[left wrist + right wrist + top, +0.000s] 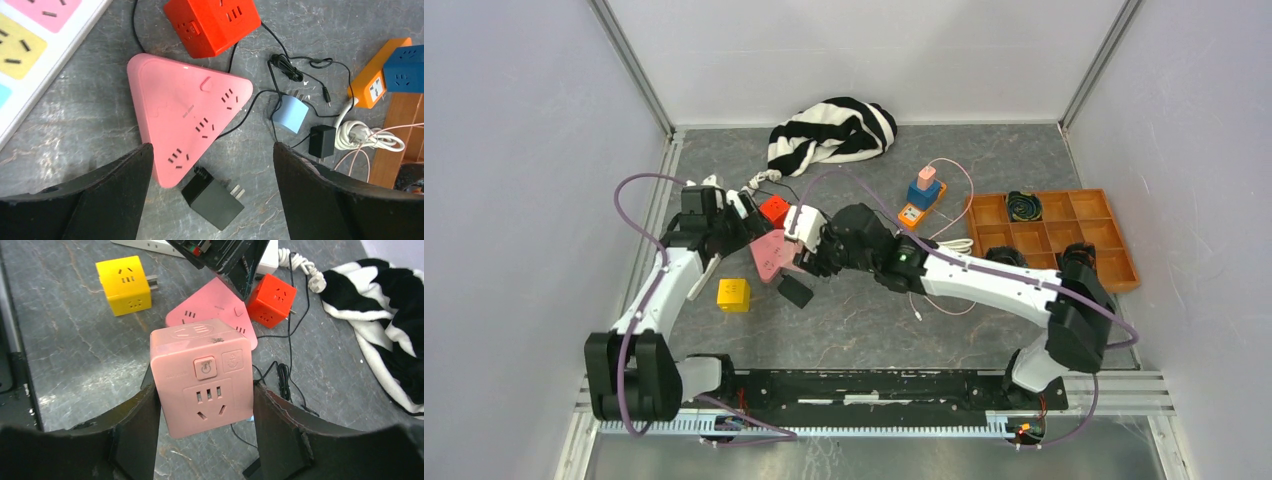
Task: Insert the plug
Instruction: Insert the plug into the socket.
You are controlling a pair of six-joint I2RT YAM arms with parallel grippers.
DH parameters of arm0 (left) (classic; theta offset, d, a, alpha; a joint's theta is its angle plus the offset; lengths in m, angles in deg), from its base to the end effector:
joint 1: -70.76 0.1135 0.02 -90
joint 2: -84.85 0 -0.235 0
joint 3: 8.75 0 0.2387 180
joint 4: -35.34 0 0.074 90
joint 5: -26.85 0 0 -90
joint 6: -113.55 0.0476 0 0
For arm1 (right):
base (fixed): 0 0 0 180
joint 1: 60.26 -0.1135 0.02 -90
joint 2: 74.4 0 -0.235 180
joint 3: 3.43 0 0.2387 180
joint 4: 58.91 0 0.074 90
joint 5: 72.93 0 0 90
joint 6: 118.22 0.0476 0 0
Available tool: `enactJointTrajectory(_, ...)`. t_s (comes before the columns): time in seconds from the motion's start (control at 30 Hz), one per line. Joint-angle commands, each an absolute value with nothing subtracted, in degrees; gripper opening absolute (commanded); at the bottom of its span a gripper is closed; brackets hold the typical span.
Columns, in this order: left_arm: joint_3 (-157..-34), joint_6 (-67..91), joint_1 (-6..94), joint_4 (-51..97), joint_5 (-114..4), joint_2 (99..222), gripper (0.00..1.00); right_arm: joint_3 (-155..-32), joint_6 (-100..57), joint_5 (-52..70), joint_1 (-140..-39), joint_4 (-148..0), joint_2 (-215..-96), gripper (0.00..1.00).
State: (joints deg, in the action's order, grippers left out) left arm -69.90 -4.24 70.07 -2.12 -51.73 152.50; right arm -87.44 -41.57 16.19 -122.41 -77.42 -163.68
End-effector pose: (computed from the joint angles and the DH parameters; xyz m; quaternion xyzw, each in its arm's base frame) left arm 0.2545 -0.0125 0.2201 -0.1767 0.8994 -0.1845 0.3546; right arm 0.1703 0.3240 0.2775 -0.5161 0.6597 0.2315 0.4948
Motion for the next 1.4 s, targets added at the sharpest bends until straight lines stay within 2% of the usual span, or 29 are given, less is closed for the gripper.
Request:
enactJointTrajectory(0.0,-71.3,-8.4,70.7,5.7,-44.9,157.2,0.90,-94.5,-39.0,14.1,-119.8,-79.4,-168.8,0.16)
enactJointTrajectory(0.1,-74.5,-7.8,71.5,3.3,-49.1,160.2,0.83,-100.9,-38.3,14.2,-118.2,-82.8,-174.0,0.16)
enactJointTrajectory(0.2,-76.8,-6.1,73.3,-0.5,-54.7,161.8,0.82,-107.2,-37.4,14.6,-117.4,-86.7,-179.6,0.16)
enactJointTrajectory(0.3,-76.7,-5.0,75.7,0.4,-55.3,161.8,0.78,-111.6,-36.0,15.1,-117.1,-88.5,-183.7,0.17)
enactJointTrajectory(0.47,-75.6,-6.7,80.1,3.7,-48.9,164.1,0.73,-117.0,-32.5,13.1,-115.5,-87.9,-189.6,0.15)
enactJointTrajectory(0.67,-74.6,-5.0,80.2,5.6,-41.9,168.2,0.68,-120.2,-31.0,14.7,-114.2,-91.1,-192.7,0.16)
enactJointTrajectory(0.73,-75.6,-2.5,80.2,5.2,-38.9,169.2,0.63,-120.8,-29.3,14.4,-114.1,-91.7,-193.2,0.16)
enactJointTrajectory(0.9,-76.2,-1.5,80.2,2.8,-43.4,170.4,0.60,-122.6,-26.2,17.3,-114.0,-94.2,-193.4,0.17)
enactJointTrajectory(1.03,-76.5,-2.4,80.2,2.9,-42.2,172.6,0.60,-123.5,-24.4,18.6,-113.5,-95.3,-194.7,0.17)
enactJointTrajectory(1.23,-77.0,-2.7,80.2,2.5,-38.9,175.7,0.52,-124.6,-21.5,20.3,-113.5,-95.0,-195.8,0.17)
enactJointTrajectory(1.37,-76.8,-2.7,80.2,2.7,-39.0,175.7,0.52,-126.9,-21.9,21.0,-113.4,-96.7,-197.5,0.17)
